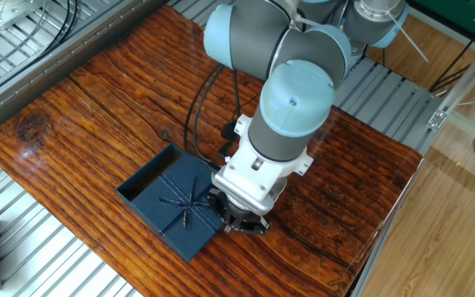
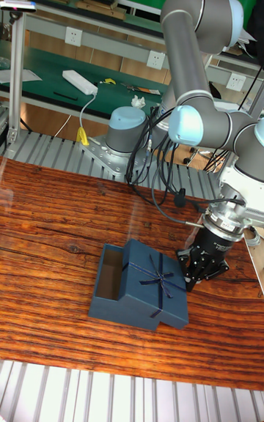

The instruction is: Slide the outer casing onto the gift box

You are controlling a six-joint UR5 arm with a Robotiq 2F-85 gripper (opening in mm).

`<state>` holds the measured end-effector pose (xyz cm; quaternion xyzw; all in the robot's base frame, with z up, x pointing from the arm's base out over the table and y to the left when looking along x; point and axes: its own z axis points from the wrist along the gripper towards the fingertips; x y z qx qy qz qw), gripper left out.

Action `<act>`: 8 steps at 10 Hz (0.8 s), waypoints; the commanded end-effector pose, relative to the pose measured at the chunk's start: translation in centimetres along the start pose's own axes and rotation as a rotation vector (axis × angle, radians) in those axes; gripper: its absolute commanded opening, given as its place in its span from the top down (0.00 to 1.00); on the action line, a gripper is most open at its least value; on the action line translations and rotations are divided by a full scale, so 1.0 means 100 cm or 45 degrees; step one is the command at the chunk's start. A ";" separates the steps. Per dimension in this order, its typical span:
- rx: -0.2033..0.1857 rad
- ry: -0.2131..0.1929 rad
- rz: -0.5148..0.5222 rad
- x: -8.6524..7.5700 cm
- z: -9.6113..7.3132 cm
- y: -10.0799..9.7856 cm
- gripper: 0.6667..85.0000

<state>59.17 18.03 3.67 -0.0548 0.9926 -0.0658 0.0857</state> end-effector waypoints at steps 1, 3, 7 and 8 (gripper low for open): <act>0.021 0.000 0.004 0.002 -0.001 -0.003 1.00; 0.031 -0.009 0.000 0.001 -0.001 -0.003 1.00; 0.087 0.012 -0.043 0.004 -0.005 -0.020 1.00; 0.095 0.014 -0.060 0.006 -0.006 -0.025 1.00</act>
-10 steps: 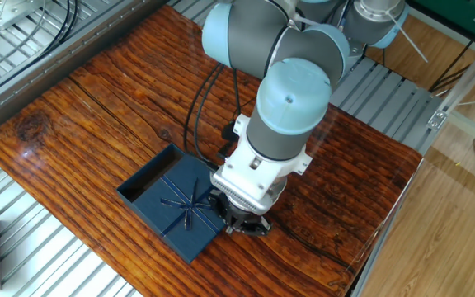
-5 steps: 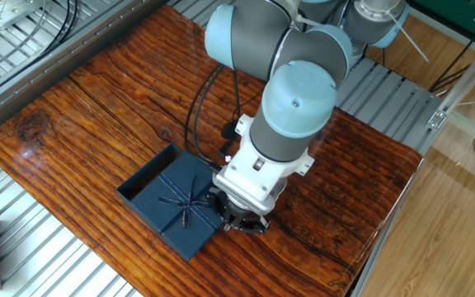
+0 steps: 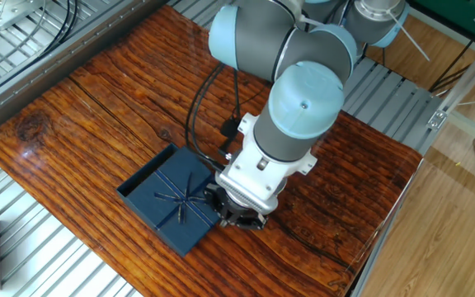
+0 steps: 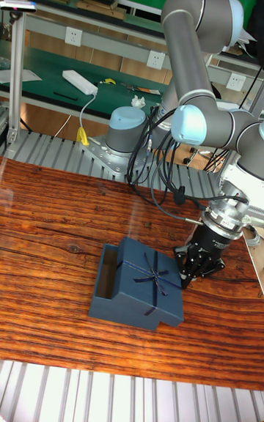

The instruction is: Slide the outer casing onto the gift box

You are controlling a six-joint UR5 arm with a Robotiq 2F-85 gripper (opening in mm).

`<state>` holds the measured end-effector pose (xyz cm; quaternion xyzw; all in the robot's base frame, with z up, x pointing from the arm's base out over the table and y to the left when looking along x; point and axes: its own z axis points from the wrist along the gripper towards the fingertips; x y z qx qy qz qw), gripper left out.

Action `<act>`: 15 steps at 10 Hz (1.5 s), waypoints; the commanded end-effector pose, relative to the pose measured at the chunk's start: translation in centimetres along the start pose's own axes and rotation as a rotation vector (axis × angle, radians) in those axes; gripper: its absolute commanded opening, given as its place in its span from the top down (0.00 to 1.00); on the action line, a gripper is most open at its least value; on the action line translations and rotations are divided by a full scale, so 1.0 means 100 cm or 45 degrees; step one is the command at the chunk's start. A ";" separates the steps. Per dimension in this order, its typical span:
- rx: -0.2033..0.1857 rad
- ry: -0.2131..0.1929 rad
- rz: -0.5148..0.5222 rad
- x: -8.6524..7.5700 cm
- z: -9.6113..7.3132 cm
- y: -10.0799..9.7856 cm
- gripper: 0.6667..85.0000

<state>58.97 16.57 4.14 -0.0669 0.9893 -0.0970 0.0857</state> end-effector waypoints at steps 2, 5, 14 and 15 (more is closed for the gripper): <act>0.029 0.004 -0.050 0.007 0.002 -0.021 1.00; 0.038 -0.018 -0.092 0.012 0.008 -0.034 1.00; 0.034 0.018 -0.140 0.017 -0.001 -0.050 1.00; 0.033 0.024 -0.152 0.018 -0.003 -0.054 1.00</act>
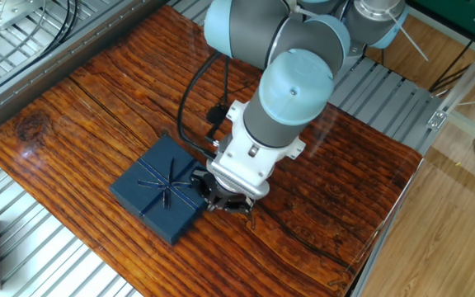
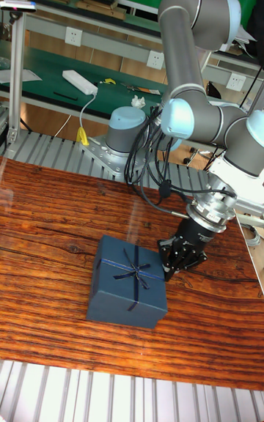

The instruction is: Slide the outer casing onto the gift box

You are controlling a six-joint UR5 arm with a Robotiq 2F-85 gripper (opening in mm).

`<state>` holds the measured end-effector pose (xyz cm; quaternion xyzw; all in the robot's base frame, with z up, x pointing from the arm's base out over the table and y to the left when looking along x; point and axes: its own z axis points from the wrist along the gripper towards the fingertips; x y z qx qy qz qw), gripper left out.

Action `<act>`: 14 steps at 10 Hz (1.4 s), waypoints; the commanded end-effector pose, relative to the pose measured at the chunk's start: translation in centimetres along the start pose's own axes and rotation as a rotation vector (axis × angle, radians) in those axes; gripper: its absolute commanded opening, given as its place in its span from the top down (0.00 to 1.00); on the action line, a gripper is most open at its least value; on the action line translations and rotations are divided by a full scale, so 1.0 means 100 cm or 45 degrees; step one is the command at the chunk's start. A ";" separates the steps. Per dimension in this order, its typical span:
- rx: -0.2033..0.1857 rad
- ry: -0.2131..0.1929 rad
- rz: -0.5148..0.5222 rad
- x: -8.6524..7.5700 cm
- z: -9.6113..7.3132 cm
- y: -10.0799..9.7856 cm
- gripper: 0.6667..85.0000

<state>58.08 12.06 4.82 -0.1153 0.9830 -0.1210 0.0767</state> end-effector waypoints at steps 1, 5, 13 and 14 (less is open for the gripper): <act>-0.018 0.013 -0.024 0.006 -0.004 -0.010 1.00; -0.023 0.010 -0.027 0.007 -0.004 -0.009 1.00; -0.027 0.017 -0.054 0.013 -0.007 -0.016 1.00; -0.027 0.015 -0.054 0.013 -0.007 -0.016 1.00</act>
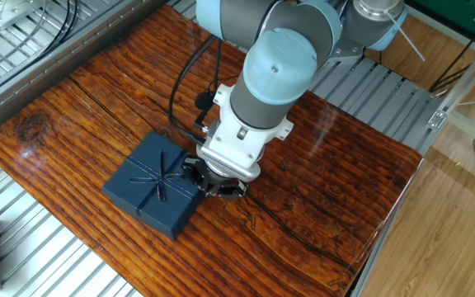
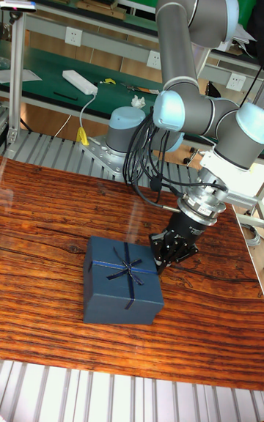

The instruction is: Slide the outer casing onto the gift box

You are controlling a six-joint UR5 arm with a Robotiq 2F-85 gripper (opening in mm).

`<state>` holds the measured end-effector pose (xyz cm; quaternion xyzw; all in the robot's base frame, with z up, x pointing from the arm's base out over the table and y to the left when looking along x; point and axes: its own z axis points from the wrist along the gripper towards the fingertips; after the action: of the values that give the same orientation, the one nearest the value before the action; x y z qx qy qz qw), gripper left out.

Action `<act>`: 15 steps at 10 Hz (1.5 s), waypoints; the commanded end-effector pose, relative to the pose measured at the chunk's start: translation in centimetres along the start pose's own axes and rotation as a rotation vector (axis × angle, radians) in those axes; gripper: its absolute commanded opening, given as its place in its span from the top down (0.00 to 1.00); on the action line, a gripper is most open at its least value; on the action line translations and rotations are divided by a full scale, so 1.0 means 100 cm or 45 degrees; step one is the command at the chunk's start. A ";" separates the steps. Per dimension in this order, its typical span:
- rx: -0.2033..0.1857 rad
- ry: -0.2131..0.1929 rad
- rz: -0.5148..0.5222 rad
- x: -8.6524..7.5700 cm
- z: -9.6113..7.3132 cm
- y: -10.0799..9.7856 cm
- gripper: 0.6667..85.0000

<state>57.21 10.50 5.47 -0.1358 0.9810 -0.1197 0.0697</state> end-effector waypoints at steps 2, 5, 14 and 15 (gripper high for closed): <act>-0.027 0.000 0.002 0.001 -0.005 -0.002 1.00; -0.027 0.000 0.002 0.001 -0.007 -0.003 1.00; -0.037 0.002 -0.001 0.003 -0.011 -0.004 1.00; -0.037 0.002 -0.001 0.003 -0.012 -0.004 1.00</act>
<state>56.95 10.15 6.54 -0.1401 0.9815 -0.1117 0.0679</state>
